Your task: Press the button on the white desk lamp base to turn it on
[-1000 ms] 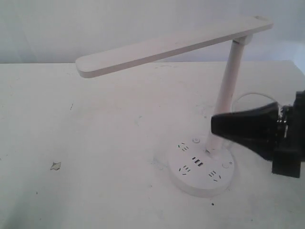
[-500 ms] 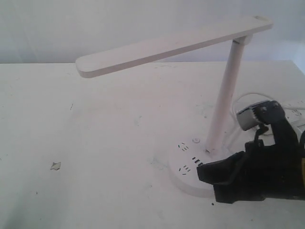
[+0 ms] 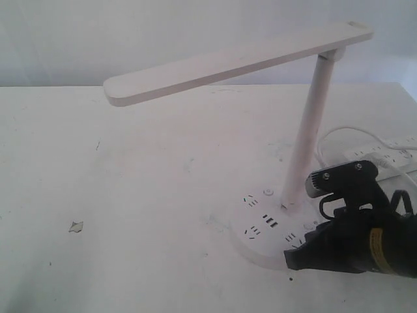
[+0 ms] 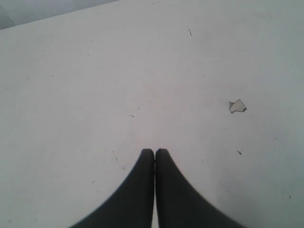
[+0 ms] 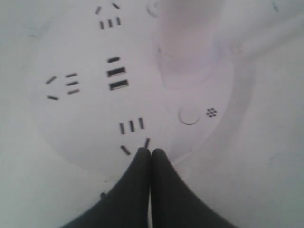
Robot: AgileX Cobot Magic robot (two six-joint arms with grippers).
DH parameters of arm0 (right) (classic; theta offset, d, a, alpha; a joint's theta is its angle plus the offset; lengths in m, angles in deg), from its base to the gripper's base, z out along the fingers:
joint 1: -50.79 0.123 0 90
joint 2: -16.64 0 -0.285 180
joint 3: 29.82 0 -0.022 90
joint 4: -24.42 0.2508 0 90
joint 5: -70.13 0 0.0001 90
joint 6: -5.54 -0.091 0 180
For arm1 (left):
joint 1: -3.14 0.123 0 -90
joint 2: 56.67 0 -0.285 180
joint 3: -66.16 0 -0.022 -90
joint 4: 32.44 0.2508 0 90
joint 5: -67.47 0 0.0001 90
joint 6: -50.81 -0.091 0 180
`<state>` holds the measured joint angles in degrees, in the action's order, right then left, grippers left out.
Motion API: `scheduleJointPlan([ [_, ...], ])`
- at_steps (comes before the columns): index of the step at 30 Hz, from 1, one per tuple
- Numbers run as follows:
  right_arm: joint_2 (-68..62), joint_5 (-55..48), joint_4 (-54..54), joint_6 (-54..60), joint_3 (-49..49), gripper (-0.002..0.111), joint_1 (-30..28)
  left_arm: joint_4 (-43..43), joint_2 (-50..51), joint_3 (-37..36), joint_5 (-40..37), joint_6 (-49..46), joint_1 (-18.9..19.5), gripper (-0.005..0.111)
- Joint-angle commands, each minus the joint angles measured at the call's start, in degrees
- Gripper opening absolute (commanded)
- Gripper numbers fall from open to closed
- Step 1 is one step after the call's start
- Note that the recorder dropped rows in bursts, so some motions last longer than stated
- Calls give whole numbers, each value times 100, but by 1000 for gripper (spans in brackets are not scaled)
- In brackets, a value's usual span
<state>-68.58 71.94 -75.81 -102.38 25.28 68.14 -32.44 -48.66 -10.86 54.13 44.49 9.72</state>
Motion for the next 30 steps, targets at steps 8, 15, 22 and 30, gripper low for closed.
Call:
scheduleJointPlan([
  [8,-132,-455,27,-65,-446,0,28,-33,-22,-19,6,6,3,0],
  [15,-520,-429,27,-65,-539,0,28,-33,-22,-19,6,6,3,0],
  [22,-899,-564,27,-65,-601,0,28,-33,-22,-19,6,6,3,0],
  [30,-937,-628,27,-65,-739,0,28,-33,-22,-19,6,6,3,0],
])
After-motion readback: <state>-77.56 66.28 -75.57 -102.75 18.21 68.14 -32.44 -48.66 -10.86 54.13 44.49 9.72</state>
